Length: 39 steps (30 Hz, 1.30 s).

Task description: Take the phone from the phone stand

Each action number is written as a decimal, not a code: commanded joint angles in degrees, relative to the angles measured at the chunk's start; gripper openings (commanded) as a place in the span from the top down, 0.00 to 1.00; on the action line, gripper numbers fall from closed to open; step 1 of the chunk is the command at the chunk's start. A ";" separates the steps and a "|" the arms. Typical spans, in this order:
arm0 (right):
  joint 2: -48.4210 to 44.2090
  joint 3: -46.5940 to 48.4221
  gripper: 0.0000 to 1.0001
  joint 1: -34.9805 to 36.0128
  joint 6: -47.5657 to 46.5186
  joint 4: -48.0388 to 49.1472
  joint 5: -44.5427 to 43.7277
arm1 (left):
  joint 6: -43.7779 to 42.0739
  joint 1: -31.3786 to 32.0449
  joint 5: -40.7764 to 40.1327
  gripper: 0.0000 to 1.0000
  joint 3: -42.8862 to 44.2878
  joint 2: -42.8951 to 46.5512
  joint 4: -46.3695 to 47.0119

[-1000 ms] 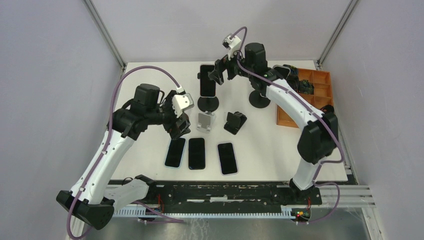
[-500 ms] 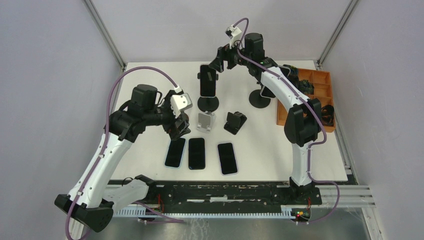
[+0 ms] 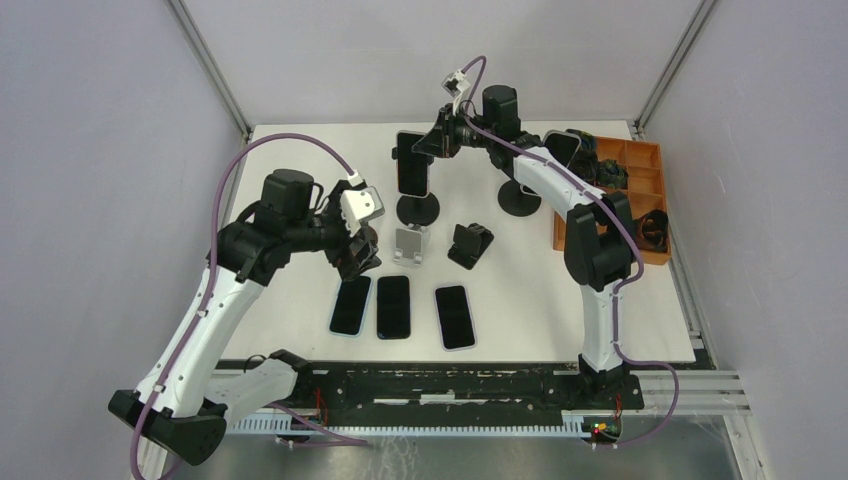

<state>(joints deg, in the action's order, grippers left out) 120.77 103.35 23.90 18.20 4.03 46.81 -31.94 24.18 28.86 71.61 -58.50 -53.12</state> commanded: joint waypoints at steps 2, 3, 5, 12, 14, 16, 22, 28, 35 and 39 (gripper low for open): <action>-1.07 1.59 1.00 0.36 4.67 7.64 2.06 | 1.49 -0.14 0.70 0.00 1.64 0.01 2.10; -1.43 1.46 1.00 0.40 5.86 8.57 2.21 | 1.59 -0.11 0.52 0.00 1.42 0.05 2.51; -2.69 0.83 1.00 0.34 8.78 12.04 2.67 | 1.88 -0.18 0.76 0.00 1.06 0.26 3.35; -6.17 0.66 1.00 -0.61 23.24 27.26 2.03 | 6.73 -0.25 0.16 0.01 0.80 -0.22 7.57; -7.42 0.13 1.00 -1.25 27.74 32.32 1.65 | 7.98 -0.78 0.22 0.01 0.89 -0.57 8.49; -8.67 0.05 1.00 -1.75 30.70 35.21 1.54 | 8.62 -2.17 1.35 0.01 0.94 -0.92 9.21; -13.33 -2.91 1.00 -1.89 34.53 37.78 2.20 | 7.78 -14.93 12.49 0.00 3.79 -4.88 11.03; -18.57 -12.75 1.00 -1.79 47.73 53.30 2.50 | 1.61 -19.24 19.00 0.00 7.40 -10.25 12.41; -21.21 -18.09 1.00 0.19 55.91 61.30 2.17 | 9.62 -18.05 28.94 0.00 5.06 -11.52 24.17; -21.46 -18.42 1.00 2.14 58.18 62.81 1.36 | 7.95 -14.27 29.86 0.00 4.16 -12.09 24.21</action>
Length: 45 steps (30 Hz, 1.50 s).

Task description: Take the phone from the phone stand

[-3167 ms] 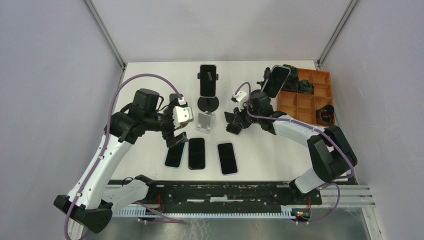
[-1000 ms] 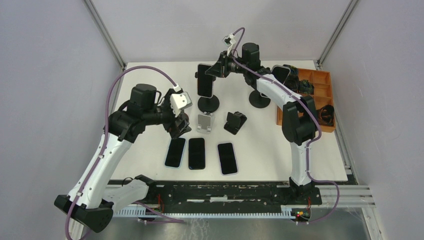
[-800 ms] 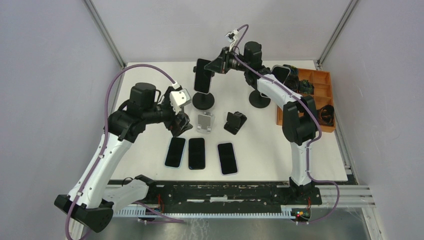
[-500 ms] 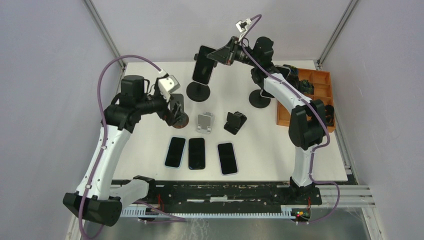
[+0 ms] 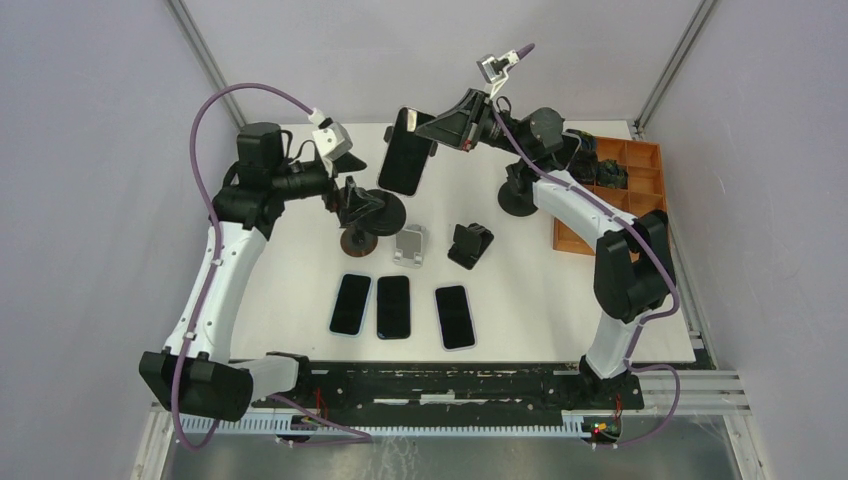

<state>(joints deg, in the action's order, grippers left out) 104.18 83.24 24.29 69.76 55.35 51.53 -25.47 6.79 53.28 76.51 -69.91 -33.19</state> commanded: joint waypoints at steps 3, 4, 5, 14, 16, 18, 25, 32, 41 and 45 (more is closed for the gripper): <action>-4.91 2.18 1.00 2.66 8.64 13.37 -3.91 | 0.83 4.86 5.15 0.00 -1.63 -0.98 4.28; -5.11 2.10 1.00 2.86 9.15 13.93 -4.21 | 0.67 4.98 5.20 0.00 -1.70 -1.20 4.25; -5.28 2.02 1.00 2.94 9.78 14.59 -4.31 | 0.06 4.99 5.17 0.00 -1.58 -1.38 3.93; -8.80 -1.04 1.00 2.89 12.64 17.32 -2.40 | -24.69 4.75 7.98 0.00 0.89 0.97 -15.86; -10.12 -2.19 1.00 2.92 13.10 18.04 -2.65 | -27.42 4.51 7.54 0.00 0.65 1.61 -17.72; -11.17 -3.35 1.00 2.98 14.21 19.75 -3.05 | -26.11 4.40 7.51 0.02 0.66 1.79 -16.96; -14.65 -7.03 1.00 4.52 14.50 21.34 -4.44 | -13.09 5.14 13.02 0.08 1.45 1.49 -7.08; -16.34 -11.22 1.00 8.37 11.99 21.14 -6.89 | -4.41 9.80 10.90 0.14 0.75 2.30 0.18; -18.17 -14.94 1.00 10.73 10.64 22.62 -8.03 | -7.20 10.43 11.26 0.48 1.01 4.68 -5.22; -19.77 -16.64 0.94 11.06 8.75 21.18 -6.28 | -13.66 10.44 12.49 0.81 2.62 5.16 -12.44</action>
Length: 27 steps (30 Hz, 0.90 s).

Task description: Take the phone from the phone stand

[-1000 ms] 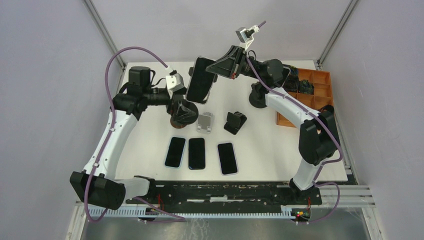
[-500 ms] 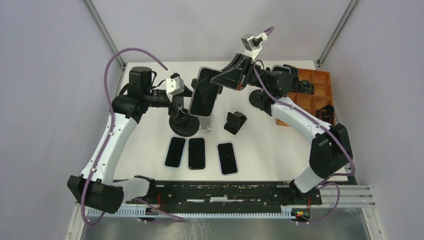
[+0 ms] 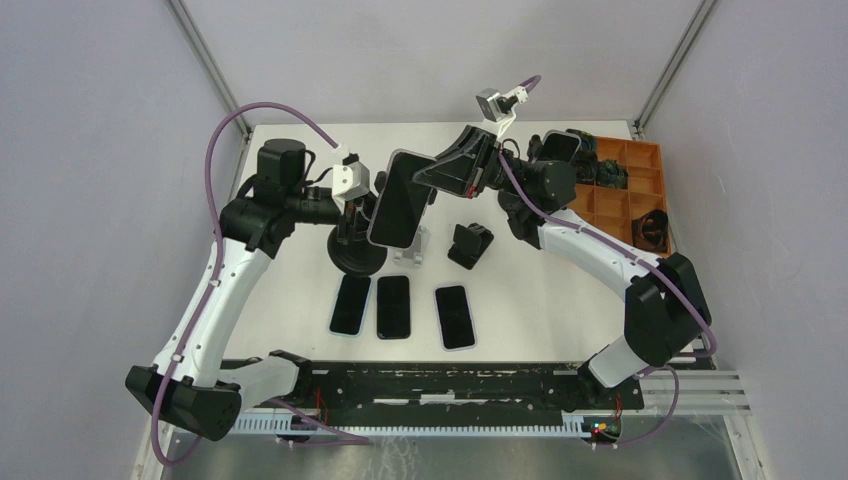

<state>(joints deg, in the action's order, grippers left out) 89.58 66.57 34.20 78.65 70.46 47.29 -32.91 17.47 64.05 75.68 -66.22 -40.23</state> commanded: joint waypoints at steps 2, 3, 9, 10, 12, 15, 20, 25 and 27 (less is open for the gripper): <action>-6.37 -1.29 0.85 1.48 -1.58 4.29 -0.96 | -9.48 -0.27 1.90 0.97 4.90 1.22 -10.46; -7.20 -2.15 0.81 1.53 -2.64 2.97 -0.36 | -11.49 -0.25 2.13 0.98 5.64 1.01 -12.90; -9.99 -4.38 0.53 2.29 -7.85 -3.42 3.89 | -21.88 -0.25 4.50 0.98 9.86 -0.75 -26.64; -10.25 -4.43 0.49 2.32 -8.60 -4.37 4.69 | -22.93 -0.25 4.63 0.98 10.38 -0.95 -28.29; -10.52 -4.53 0.44 2.47 -9.34 -5.24 6.14 | -24.53 -0.25 4.63 0.98 10.96 -1.18 -30.65; -10.24 -4.21 0.42 3.00 -9.85 -5.48 7.56 | -25.12 -0.25 4.59 0.98 10.66 -0.74 -31.81; -9.13 -2.55 0.45 4.96 -12.37 -8.56 7.57 | -24.93 -0.25 4.30 0.98 9.53 0.16 -32.02; -7.94 -0.38 0.52 7.48 -16.81 -14.68 7.20 | -25.19 -0.26 3.30 0.98 8.97 0.77 -32.00; -7.69 -0.44 0.61 7.70 -17.32 -15.33 6.89 | -25.63 -0.25 2.95 0.98 8.76 1.07 -32.02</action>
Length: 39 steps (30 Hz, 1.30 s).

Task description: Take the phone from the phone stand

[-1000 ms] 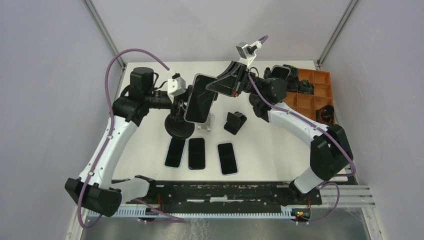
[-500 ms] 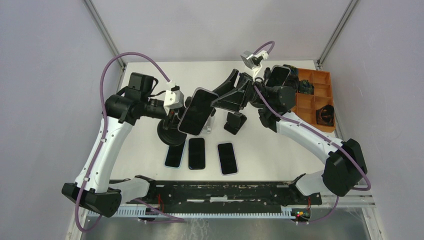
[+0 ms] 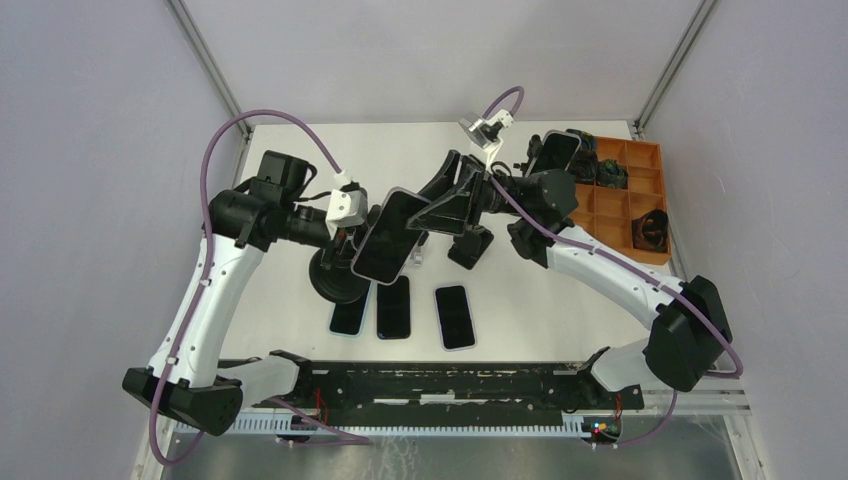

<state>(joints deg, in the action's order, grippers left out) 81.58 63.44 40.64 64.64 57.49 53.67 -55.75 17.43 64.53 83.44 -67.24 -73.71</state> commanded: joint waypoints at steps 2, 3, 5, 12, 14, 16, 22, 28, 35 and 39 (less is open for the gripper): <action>0.47 2.80 0.77 1.20 -3.29 -2.68 0.06 | -4.06 -0.20 1.95 0.98 0.43 2.49 0.86; 0.59 3.08 0.84 1.21 -3.29 -2.92 -0.12 | -5.29 -0.20 1.67 0.98 0.19 2.62 0.13; 0.75 3.97 0.95 1.15 -3.25 -3.59 -0.77 | -9.06 -0.20 0.72 0.98 -0.19 2.81 -2.14; -0.99 6.57 1.00 -1.72 -2.99 -3.21 -4.10 | -23.04 -0.12 -4.83 0.98 -4.98 5.74 -10.22; -2.13 5.95 1.00 -3.24 -2.16 -1.64 -4.91 | -25.32 -0.14 -5.31 0.98 -6.87 7.63 -10.22; -3.33 4.82 1.00 -4.63 -0.76 0.80 -5.47 | -26.34 -0.09 -5.74 0.98 -7.93 8.98 -10.18; -6.10 1.85 1.00 -6.47 0.85 4.98 -7.44 | -26.67 -0.06 -7.02 0.98 -9.88 10.13 -10.17; -7.56 -1.76 1.00 -6.49 1.19 6.75 -8.53 | -26.69 -0.11 -6.84 0.98 -9.27 9.61 -10.22; -7.48 -0.07 1.00 -6.50 -1.43 3.00 -9.38 | -27.59 0.14 -7.86 0.98 -10.76 10.65 -10.22; -8.17 0.54 1.00 -6.46 -3.79 1.39 -11.38 | -28.15 0.32 -8.83 0.98 -11.56 11.27 -10.22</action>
<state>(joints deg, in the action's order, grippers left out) 79.53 59.24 40.32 63.11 51.27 53.76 -77.34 17.76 59.94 73.23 -60.16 -73.91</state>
